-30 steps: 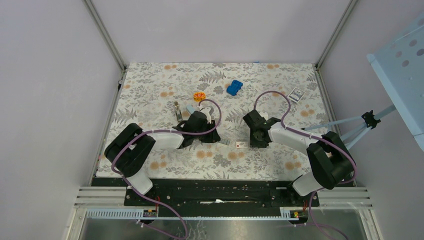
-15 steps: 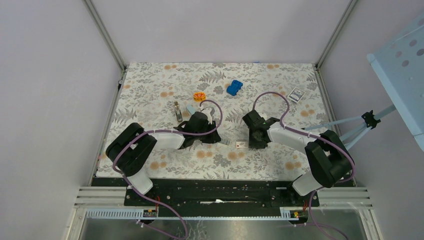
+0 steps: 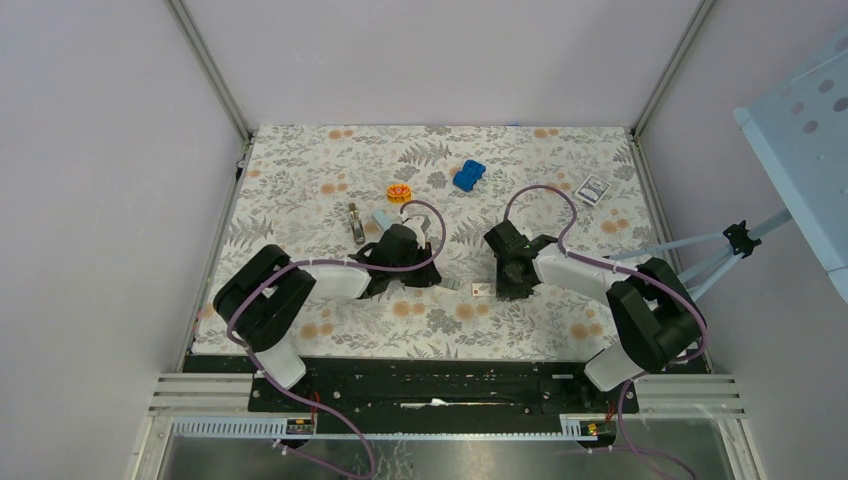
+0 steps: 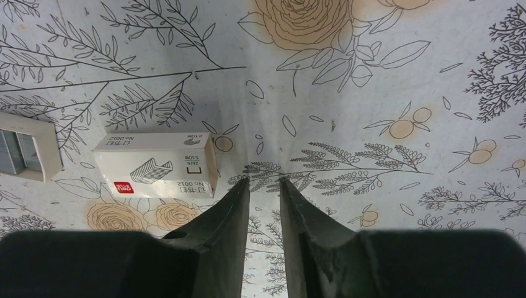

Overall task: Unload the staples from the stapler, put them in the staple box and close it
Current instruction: Close the staple box at the center of the board.

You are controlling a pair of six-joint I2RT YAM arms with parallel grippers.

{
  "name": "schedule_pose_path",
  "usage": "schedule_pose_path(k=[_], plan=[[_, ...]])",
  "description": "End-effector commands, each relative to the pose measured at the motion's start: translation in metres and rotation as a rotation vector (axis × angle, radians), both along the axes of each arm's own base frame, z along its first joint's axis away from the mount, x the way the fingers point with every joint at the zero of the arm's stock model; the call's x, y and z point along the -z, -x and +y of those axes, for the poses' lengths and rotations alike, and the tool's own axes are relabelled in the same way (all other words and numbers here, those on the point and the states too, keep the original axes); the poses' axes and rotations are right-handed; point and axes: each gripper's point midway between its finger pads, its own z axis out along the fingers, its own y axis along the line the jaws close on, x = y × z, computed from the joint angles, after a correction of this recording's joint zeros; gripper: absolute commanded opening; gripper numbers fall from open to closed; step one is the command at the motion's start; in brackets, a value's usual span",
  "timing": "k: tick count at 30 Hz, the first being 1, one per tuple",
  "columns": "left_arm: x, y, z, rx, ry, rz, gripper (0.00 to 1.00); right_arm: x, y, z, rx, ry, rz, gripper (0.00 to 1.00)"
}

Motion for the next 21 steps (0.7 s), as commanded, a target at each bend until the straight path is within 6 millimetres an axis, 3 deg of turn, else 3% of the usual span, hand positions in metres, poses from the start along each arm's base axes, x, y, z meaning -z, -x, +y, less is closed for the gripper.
schedule_pose_path(k=[1, 21], plan=[[-0.003, -0.004, -0.006, 0.003, 0.004, -0.029, 0.19, -0.005, -0.008, 0.006, -0.009, -0.021, -0.02, 0.32], [-0.005, -0.001, -0.011, 0.012, 0.004, -0.028, 0.17, -0.012, -0.021, 0.022, -0.06, -0.058, -0.033, 0.32]])
